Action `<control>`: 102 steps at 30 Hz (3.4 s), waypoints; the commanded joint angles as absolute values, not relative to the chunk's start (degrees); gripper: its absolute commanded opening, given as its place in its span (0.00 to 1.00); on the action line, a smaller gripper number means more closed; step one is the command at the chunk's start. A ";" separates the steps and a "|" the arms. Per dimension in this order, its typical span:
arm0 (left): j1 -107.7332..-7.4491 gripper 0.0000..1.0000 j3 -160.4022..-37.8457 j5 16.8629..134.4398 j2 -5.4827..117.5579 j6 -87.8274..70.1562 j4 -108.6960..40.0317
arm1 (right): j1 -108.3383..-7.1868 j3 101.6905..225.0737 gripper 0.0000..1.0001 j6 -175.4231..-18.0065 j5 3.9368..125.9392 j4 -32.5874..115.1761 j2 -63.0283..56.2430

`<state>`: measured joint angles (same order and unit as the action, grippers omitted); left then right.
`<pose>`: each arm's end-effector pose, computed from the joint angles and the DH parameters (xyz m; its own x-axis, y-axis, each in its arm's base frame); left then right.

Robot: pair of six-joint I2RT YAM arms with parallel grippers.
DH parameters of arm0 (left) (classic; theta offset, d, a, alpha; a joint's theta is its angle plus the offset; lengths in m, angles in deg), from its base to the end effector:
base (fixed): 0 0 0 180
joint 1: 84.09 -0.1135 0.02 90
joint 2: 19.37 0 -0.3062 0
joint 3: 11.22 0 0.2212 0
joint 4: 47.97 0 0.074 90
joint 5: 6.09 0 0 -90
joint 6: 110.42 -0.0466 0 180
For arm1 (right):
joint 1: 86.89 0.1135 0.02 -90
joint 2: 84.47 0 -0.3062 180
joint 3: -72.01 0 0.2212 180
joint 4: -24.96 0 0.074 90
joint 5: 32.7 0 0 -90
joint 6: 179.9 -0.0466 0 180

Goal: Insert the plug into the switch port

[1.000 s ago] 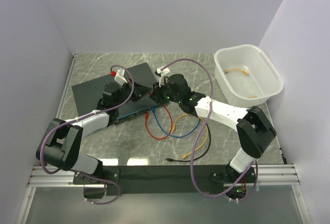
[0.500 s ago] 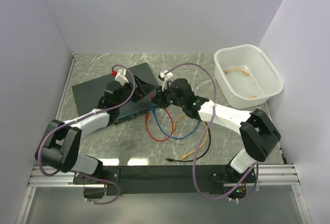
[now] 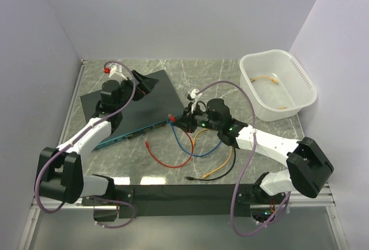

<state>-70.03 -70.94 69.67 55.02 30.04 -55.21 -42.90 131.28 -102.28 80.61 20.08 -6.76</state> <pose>0.2589 -0.0767 0.3370 -0.4439 -0.6594 -0.6067 0.2038 0.5851 -0.7850 0.1874 0.2065 0.3153 -0.3609 -0.0747 -0.9296 -0.8572 0.4193 0.2990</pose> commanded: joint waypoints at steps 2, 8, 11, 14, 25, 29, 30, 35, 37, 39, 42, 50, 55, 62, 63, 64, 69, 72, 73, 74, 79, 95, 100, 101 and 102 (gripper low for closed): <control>-73.80 0.98 -71.34 65.99 53.23 28.89 -57.63 | -42.94 130.20 0.00 -102.91 88.49 14.60 -7.49; -75.30 0.95 -70.29 64.93 53.14 27.75 -57.81 | -43.12 131.78 0.00 -102.73 86.49 16.44 -5.64; -76.26 0.95 -70.37 65.37 53.49 27.14 -56.84 | -43.03 135.72 0.00 -103.17 75.96 24.15 -3.19; -77.50 0.94 -70.11 65.02 54.11 27.31 -57.01 | -43.03 138.46 0.00 -102.56 69.09 30.32 -1.25; -83.82 0.93 -70.20 68.36 55.86 25.90 -48.93 | -41.45 148.65 0.00 -104.31 57.39 45.42 10.34; -84.35 0.92 -71.34 67.39 58.58 25.20 -49.80 | -41.45 150.67 0.00 -105.37 55.80 48.08 14.13; -85.22 0.92 -72.38 67.13 60.24 25.20 -50.33 | -41.45 151.11 0.00 -105.89 55.28 48.43 14.75; -85.32 0.92 -79.50 64.15 68.24 23.54 -53.94 | -41.54 152.78 0.00 -106.16 54.40 49.84 18.53; -85.41 0.92 -84.51 63.09 73.60 23.00 -54.64 | -41.45 153.93 0.00 -106.34 54.31 50.36 20.19; -85.32 0.91 -89.76 60.55 79.64 22.39 -55.52 | -41.45 154.72 0.00 -106.60 54.31 50.28 21.17; -85.50 0.89 -96.01 55.72 87.03 22.56 -57.18 | -41.45 155.16 0.00 -106.95 53.96 49.67 22.31; -86.20 0.88 -113.34 48.24 101.82 19.93 -51.47 | -41.54 157.88 0.00 -107.04 51.58 50.10 24.77; -87.60 0.88 -117.83 46.30 107.01 21.06 -50.52 | -41.54 159.73 0.00 -107.13 51.15 50.81 26.27; -88.40 0.88 -119.42 43.31 110.01 19.31 -48.67 | -41.98 159.56 0.00 -108.18 48.60 50.02 25.92; -88.48 0.88 -118.98 42.87 110.35 18.88 -48.66 | -42.24 159.55 0.00 -108.27 48.42 49.75 25.92; -88.49 0.88 -118.72 42.87 110.45 18.26 -48.49 | -42.24 159.73 0.00 -108.44 47.99 49.93 26.09; -88.75 0.87 -119.85 41.99 112.64 16.94 -46.56 | -42.42 161.48 0.00 -109.06 47.89 50.10 27.06; -88.66 0.87 -120.73 41.81 113.70 16.50 -45.68 | -42.42 162.89 0.00 -109.59 48.07 50.71 28.02; -88.75 0.87 -121.08 41.81 114.05 16.24 -45.41 | -42.42 163.42 0.00 -109.85 48.07 50.89 28.29; -88.75 0.87 -121.61 41.99 114.57 16.15 -45.06 | -42.33 164.29 0.00 -110.11 47.89 50.98 28.55; -88.75 0.86 -122.58 42.87 115.72 15.45 -43.40 | -41.63 167.02 0.00 -109.94 46.40 51.95 29.69; -88.75 0.85 -125.13 42.69 117.48 14.65 -41.02 | -37.85 173.17 0.00 -103.44 33.57 54.32 31.72; -88.75 0.84 -125.83 42.43 117.83 14.57 -40.06 | -37.85 173.62 0.00 -103.43 33.56 53.80 33.91; -88.84 0.84 -126.79 42.34 118.44 14.57 -39.53 | -37.93 173.27 0.00 -103.52 33.57 53.53 34.18; -88.75 0.84 -127.41 42.25 118.79 14.48 -38.31 | -37.93 173.18 0.00 -103.52 33.57 52.66 34.27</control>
